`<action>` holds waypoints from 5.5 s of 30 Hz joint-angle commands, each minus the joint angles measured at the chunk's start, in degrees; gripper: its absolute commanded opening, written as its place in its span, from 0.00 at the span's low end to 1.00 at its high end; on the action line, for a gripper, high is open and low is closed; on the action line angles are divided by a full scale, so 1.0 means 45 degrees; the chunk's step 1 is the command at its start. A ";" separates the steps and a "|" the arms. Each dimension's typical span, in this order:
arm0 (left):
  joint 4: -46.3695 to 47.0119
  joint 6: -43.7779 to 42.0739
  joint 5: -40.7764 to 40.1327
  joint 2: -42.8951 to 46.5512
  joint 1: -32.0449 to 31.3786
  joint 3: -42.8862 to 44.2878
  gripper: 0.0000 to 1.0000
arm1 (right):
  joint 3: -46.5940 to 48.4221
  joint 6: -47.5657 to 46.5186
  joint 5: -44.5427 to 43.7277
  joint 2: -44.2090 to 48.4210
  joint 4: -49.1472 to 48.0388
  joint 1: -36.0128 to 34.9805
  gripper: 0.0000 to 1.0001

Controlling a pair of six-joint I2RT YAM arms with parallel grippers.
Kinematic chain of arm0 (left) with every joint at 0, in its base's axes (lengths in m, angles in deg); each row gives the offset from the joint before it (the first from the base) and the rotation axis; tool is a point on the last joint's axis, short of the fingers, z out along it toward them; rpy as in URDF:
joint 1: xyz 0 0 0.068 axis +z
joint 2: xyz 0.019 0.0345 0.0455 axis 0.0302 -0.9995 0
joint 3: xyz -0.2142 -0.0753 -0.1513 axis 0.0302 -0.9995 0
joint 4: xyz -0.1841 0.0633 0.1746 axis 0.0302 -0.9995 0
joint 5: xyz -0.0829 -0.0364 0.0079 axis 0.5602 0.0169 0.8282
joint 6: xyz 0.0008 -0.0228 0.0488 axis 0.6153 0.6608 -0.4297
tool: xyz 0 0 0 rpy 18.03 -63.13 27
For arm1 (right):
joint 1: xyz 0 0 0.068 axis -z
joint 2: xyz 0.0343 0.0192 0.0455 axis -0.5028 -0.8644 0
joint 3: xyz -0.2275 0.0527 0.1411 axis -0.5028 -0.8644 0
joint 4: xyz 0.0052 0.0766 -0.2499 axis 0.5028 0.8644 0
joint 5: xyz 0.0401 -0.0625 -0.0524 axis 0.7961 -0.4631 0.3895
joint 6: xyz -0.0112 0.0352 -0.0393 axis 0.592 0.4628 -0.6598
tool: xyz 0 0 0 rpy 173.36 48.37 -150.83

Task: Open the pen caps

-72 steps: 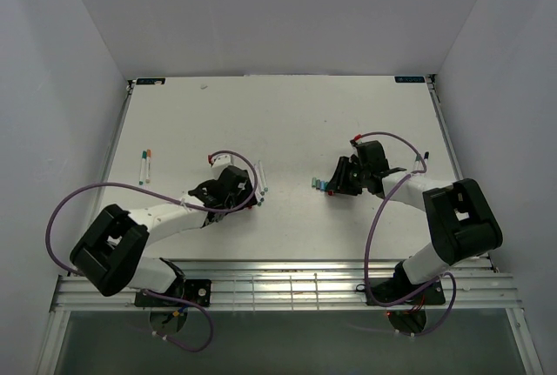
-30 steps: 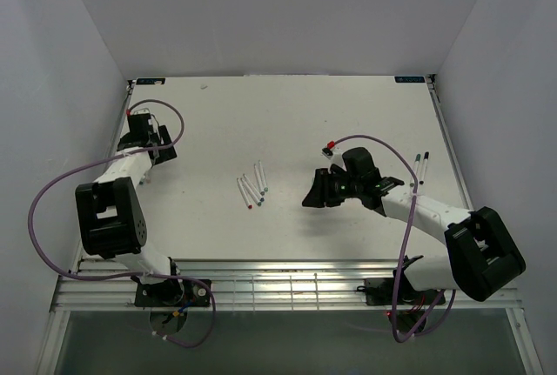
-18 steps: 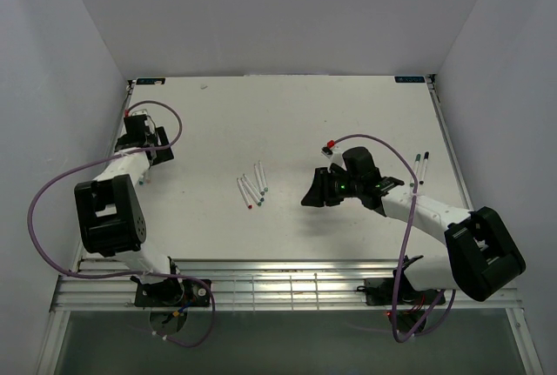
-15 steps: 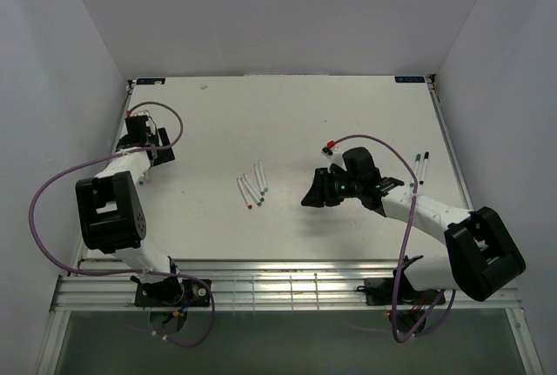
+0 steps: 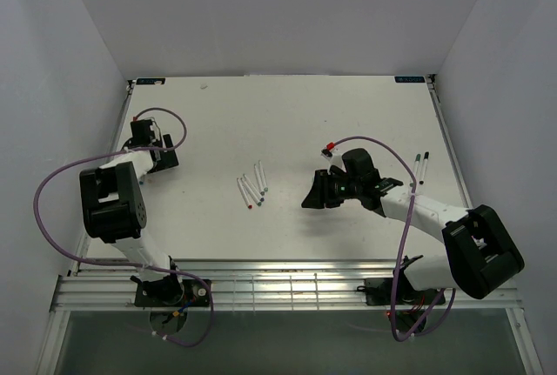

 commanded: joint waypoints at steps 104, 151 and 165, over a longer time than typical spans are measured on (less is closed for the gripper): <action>0.4392 0.7780 0.8869 0.7381 -1.0126 -0.3921 0.00 | 0.1662 0.3826 0.1967 -0.1026 -0.6506 0.0809 0.58; 0.4529 0.8034 0.8770 0.7224 -1.0185 -0.3648 0.00 | 0.1329 0.5585 0.1694 -0.1532 -0.9653 -0.0109 0.39; 0.4549 0.7937 0.8713 0.7576 -1.0185 -0.3979 0.51 | 0.0880 0.6659 0.1967 -0.1553 -1.0727 -0.0128 0.08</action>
